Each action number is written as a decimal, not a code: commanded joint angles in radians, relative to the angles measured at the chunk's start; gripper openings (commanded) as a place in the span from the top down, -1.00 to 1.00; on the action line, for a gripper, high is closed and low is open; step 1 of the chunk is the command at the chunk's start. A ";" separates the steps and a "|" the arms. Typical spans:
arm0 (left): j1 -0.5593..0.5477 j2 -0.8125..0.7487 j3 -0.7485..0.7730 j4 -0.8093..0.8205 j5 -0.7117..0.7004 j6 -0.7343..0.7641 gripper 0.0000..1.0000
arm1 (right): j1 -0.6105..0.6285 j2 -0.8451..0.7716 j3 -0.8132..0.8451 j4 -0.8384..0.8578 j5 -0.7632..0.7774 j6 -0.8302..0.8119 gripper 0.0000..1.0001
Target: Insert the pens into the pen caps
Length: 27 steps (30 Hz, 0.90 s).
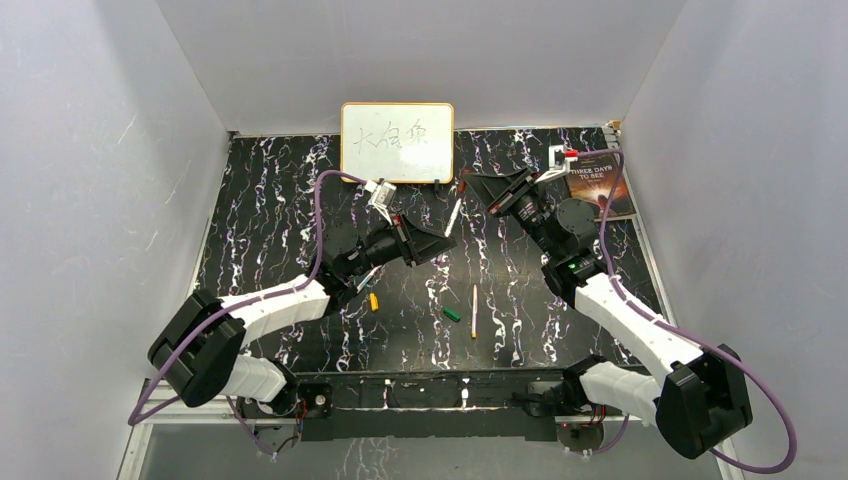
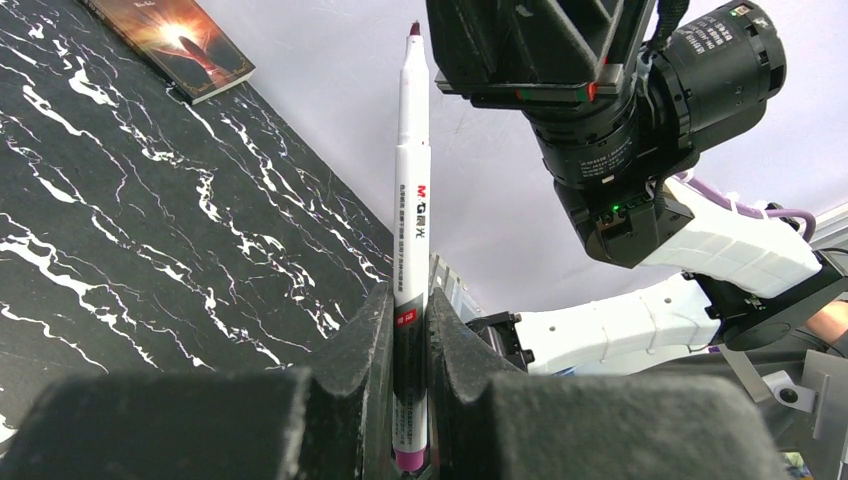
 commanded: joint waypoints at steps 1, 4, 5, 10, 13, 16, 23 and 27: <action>-0.004 -0.048 0.043 0.023 0.009 0.027 1.00 | -0.004 -0.028 -0.010 0.060 -0.011 0.001 1.00; -0.004 -0.053 0.044 0.018 0.008 0.032 1.00 | -0.004 -0.031 -0.009 0.061 -0.010 0.001 1.00; -0.004 -0.053 0.043 0.017 0.006 0.032 1.00 | -0.004 -0.033 -0.009 0.059 -0.010 -0.001 1.00; -0.004 -0.056 0.043 0.016 0.002 0.034 1.00 | -0.003 -0.037 -0.010 0.052 -0.018 0.000 1.00; -0.004 -0.054 0.044 0.019 0.001 0.035 1.00 | -0.004 -0.039 -0.013 0.052 -0.025 0.004 1.00; -0.004 -0.053 0.049 0.016 0.002 0.039 1.00 | -0.003 -0.038 -0.018 0.052 -0.035 0.011 1.00; -0.004 -0.052 0.059 0.016 0.003 0.048 1.00 | -0.004 -0.038 -0.035 0.050 -0.046 0.017 1.00; -0.004 -0.059 0.061 0.001 -0.004 0.060 1.00 | -0.004 -0.042 -0.045 0.048 -0.046 0.021 1.00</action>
